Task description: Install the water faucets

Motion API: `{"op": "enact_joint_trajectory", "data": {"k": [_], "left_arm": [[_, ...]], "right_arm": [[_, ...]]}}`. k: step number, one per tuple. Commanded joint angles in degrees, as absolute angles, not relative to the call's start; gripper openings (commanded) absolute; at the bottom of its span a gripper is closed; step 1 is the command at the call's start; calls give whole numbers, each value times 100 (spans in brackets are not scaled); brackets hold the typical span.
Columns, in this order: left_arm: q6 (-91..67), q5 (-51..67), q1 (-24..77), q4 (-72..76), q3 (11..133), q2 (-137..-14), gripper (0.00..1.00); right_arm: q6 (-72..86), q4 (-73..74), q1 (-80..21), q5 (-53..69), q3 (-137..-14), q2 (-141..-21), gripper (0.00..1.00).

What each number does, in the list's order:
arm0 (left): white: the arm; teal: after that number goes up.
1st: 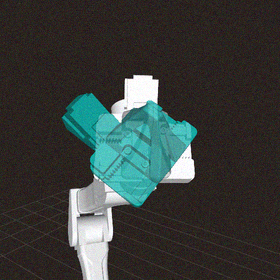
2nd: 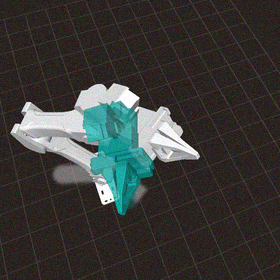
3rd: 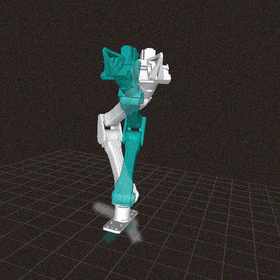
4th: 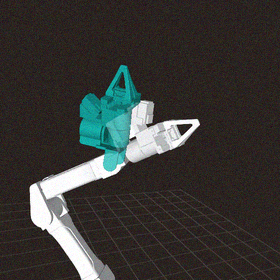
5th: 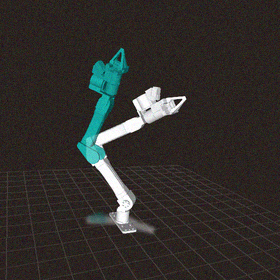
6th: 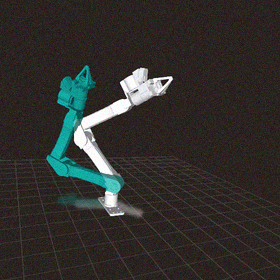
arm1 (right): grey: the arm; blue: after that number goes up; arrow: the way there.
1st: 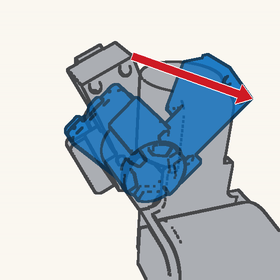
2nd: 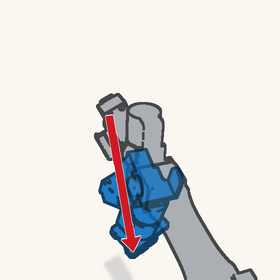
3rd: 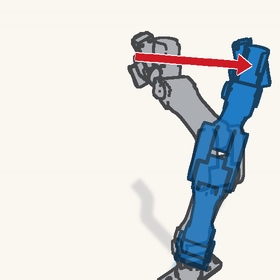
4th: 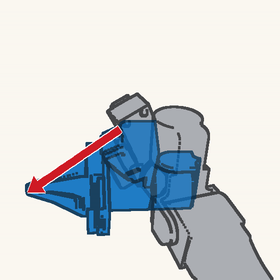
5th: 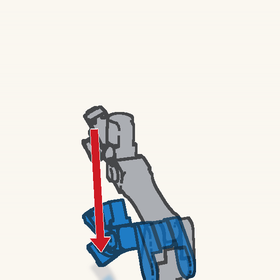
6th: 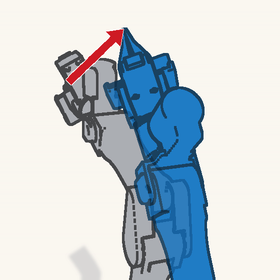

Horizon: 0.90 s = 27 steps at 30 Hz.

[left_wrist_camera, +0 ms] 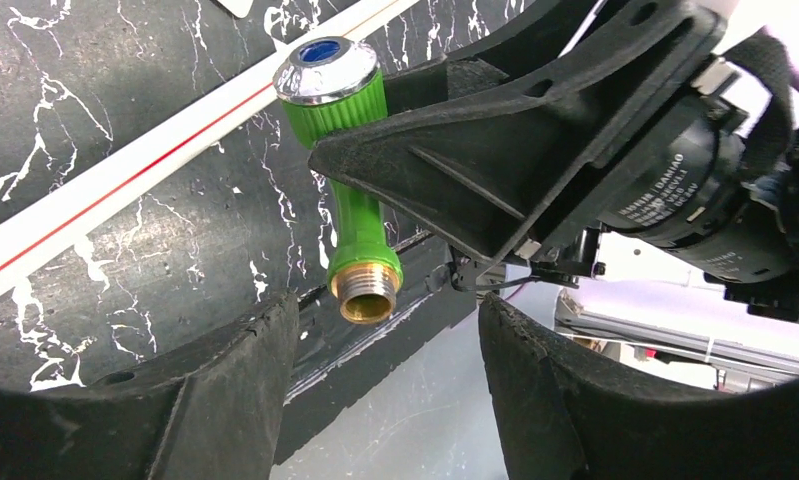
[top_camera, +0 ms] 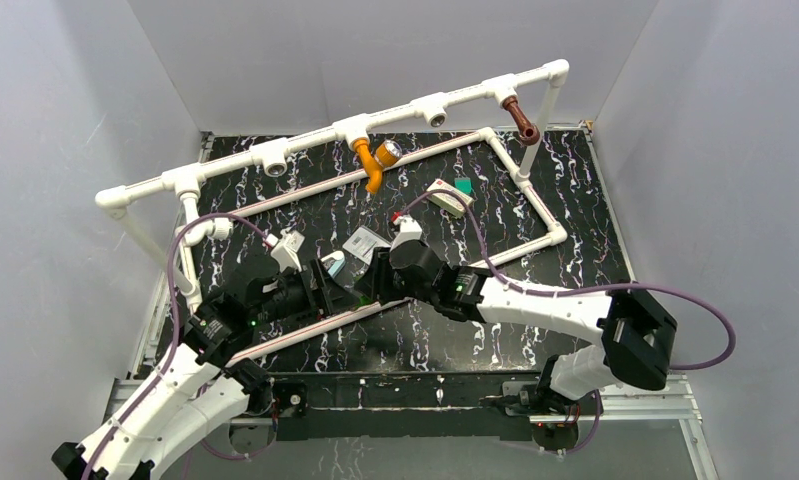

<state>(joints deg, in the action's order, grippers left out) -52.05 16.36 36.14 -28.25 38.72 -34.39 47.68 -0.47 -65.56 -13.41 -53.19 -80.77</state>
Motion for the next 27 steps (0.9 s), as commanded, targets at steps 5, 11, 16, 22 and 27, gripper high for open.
{"op": "enact_joint_trajectory", "data": {"k": [5, 11, 16, 22, 27], "left_arm": [[-5095, 1852, 3630, -3041, 3661, -3574, 61], [-5069, 1853, 3630, -3055, 3598, -3679, 58], [-5061, 1867, 3630, -3065, 3568, -3728, 53], [-5086, 1866, 3630, -3067, 3517, -3700, 36], [-5106, 1886, 3630, -3067, 3547, -3699, 9]], "right_arm": [[4860, -237, -6686, -1573, -5885, -8268, 1], [4843, -218, -6788, -1557, -6065, -8410, 1], [4836, -246, -6850, -1547, -6155, -8480, 1], [4825, -248, -6902, -1621, -6141, -8463, 1], [4859, -285, -6900, -1628, -6060, -8432, 1]]}}
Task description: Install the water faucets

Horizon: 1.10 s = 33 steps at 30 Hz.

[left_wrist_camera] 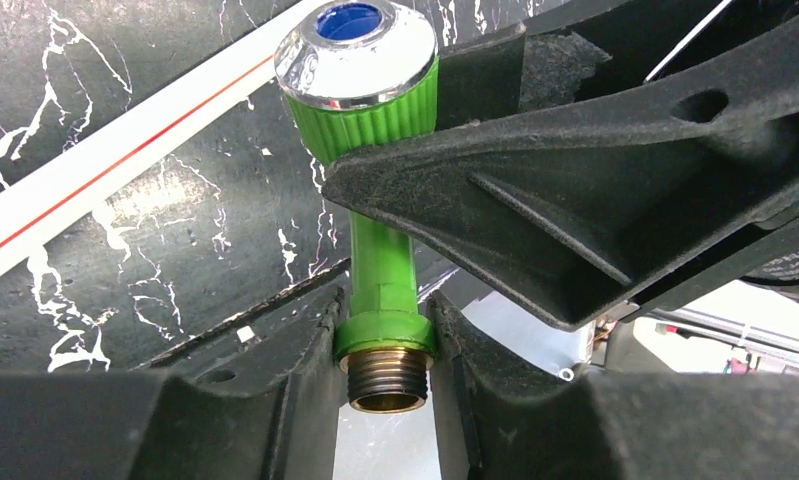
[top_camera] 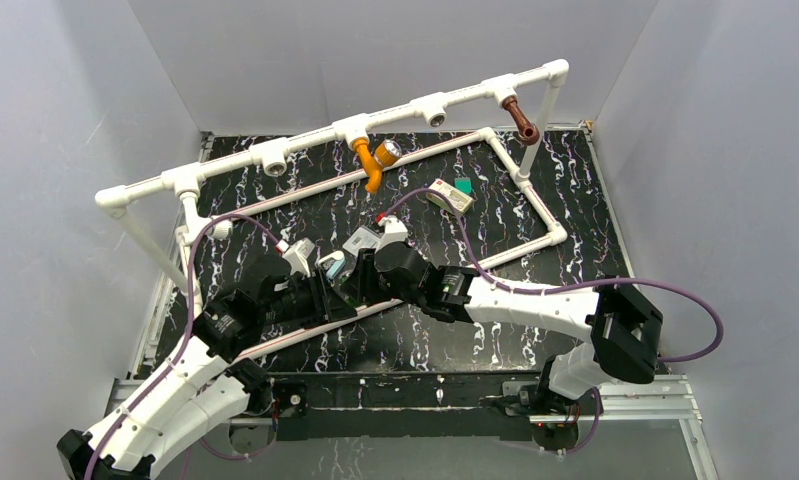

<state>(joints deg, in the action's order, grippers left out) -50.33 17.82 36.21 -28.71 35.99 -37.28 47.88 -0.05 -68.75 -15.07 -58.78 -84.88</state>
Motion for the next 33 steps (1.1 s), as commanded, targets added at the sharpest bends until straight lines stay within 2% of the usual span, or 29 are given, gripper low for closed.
{"op": "enact_joint_trajectory", "data": {"k": [1, 5, 9, 12, 19, 22, 33], "left_arm": [[-5102, 1890, 3630, -3062, 3562, -3700, 2], [-5106, 1894, 3630, -3061, 3624, -3665, 0], [-5106, 1885, 3630, -3065, 3709, -3612, 0], [-5099, 1872, 3630, -3063, 3826, -3595, 0], [-4948, 1932, 3630, -3050, 4046, -3590, 0], [-4859, 2034, 3630, -3054, 4201, -3651, 0], [-4430, 2711, 3629, -2743, 5046, -3999, 0]], "right_arm": [[4865, -309, -6907, -1626, -6050, -8429, 1], [4902, -400, -6914, -1565, -5972, -8391, 3], [4919, -523, -6917, -1506, -5867, -8337, 25], [4947, -705, -6917, -1433, -5676, -8225, 49], [4898, -791, -6900, -1538, -5278, -7658, 74], [4879, -637, -6899, -1671, -5068, -7152, 80], [4374, -316, -6829, -1433, -4577, -5500, 87]]}}
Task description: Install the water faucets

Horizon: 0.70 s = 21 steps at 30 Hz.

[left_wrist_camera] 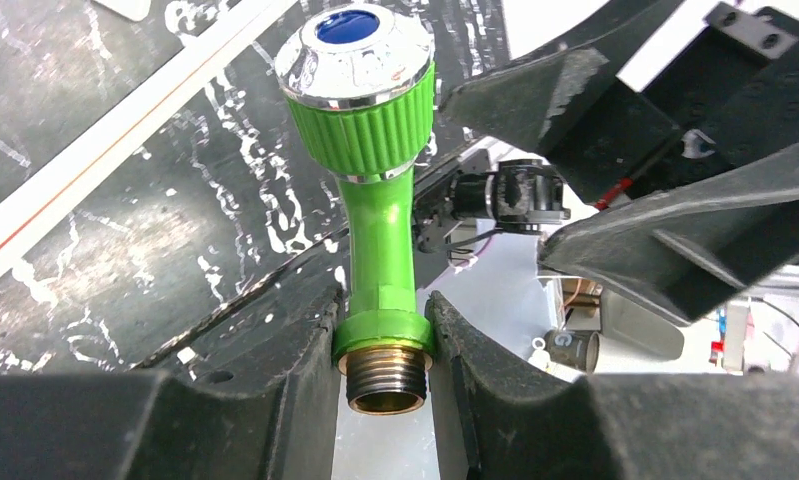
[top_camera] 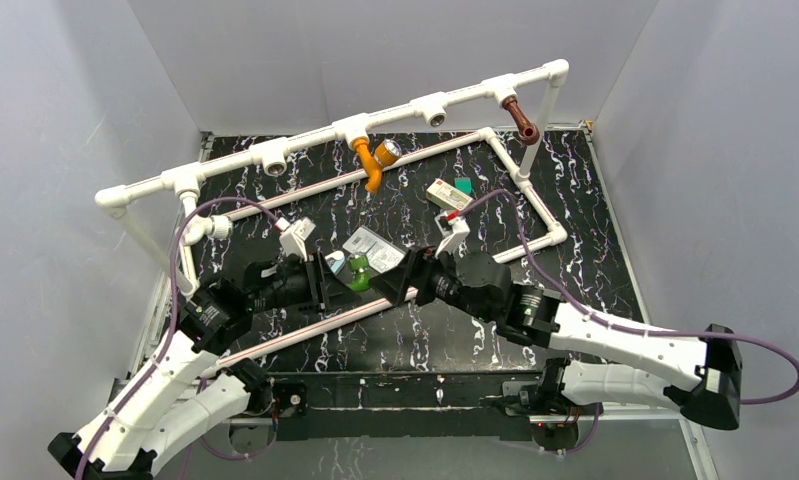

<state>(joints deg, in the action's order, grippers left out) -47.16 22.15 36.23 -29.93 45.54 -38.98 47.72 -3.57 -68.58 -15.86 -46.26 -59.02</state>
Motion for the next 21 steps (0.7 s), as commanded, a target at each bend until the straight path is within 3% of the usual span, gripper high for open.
{"op": "enact_joint_trajectory", "data": {"k": [1, 11, 21], "left_arm": [[-4376, 2816, 3629, -2724, 5162, -4047, 0], [-4015, 3876, 3630, -2359, 6082, -4186, 0], [-4212, 4597, 3628, -1455, 6139, -3903, 0]], "right_arm": [[4278, -278, -6820, -1368, -4583, -5398, 88], [3501, -276, -6797, 112, -4800, -4560, 89], [3594, -853, -6798, 1149, -5102, -4538, 89]]}}
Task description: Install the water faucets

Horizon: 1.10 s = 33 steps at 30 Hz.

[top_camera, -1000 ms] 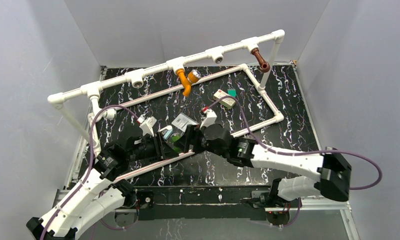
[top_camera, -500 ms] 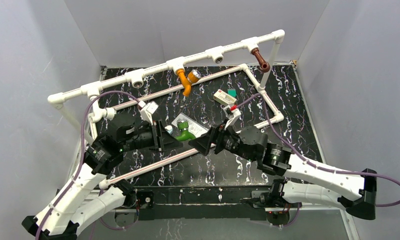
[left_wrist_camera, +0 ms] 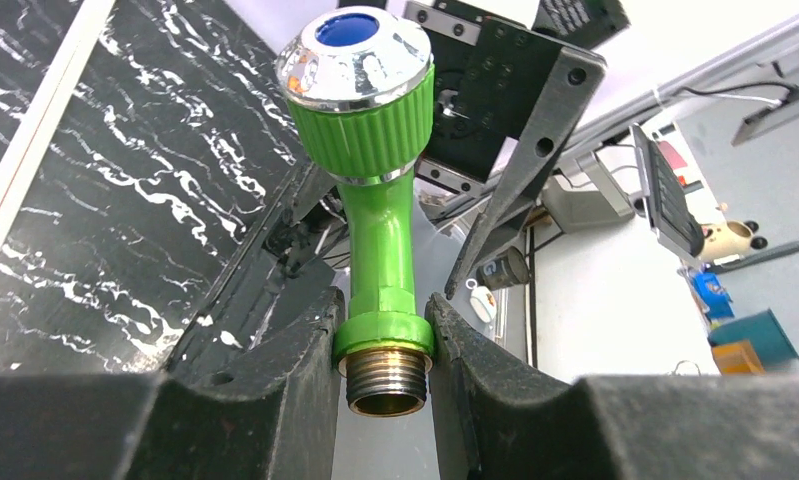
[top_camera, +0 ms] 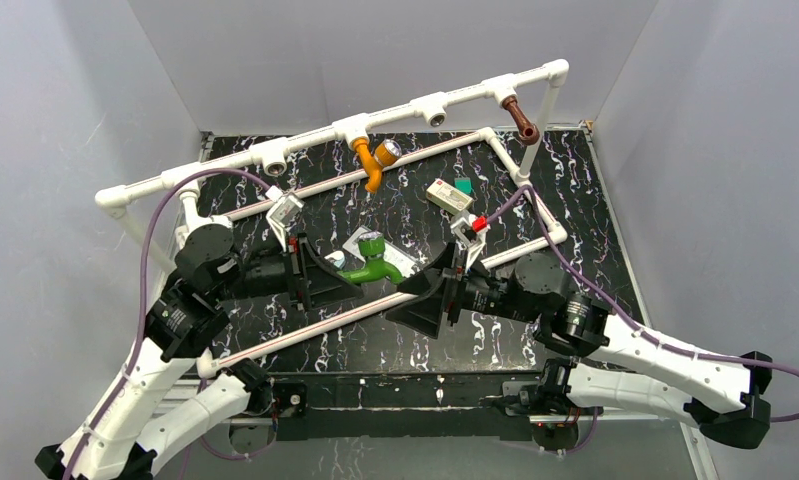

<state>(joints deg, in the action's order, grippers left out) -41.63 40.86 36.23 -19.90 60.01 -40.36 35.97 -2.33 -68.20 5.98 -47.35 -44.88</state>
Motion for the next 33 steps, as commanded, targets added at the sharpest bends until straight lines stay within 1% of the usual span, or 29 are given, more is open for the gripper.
{"op": "enact_joint_trajectory", "data": {"k": [1, 7, 18, 24, 29, 33], "left_arm": [[-4210, 4643, 3627, -1402, 6143, -3880, 0], [-4181, 4855, 3630, -1275, 6174, -3815, 0], [-4061, 5027, 3628, -1250, 6134, -3782, 0], [-4034, 5063, 3630, -1236, 6108, -3812, 0], [-4025, 5104, 3630, -1215, 6108, -3806, 0], [-4041, 5161, 3630, -1209, 6108, -3817, 0]], "right_arm": [[3622, -905, -6802, 1196, -5147, -4586, 89], [3767, -1281, -6795, 1450, -5370, -4835, 87], [3878, -1468, -6798, 1649, -5704, -5096, 84], [3909, -1452, -6799, 1618, -5729, -5088, 79], [3903, -1429, -6800, 1588, -5727, -5100, 72], [3924, -1469, -6798, 1557, -5704, -5102, 71]]}}
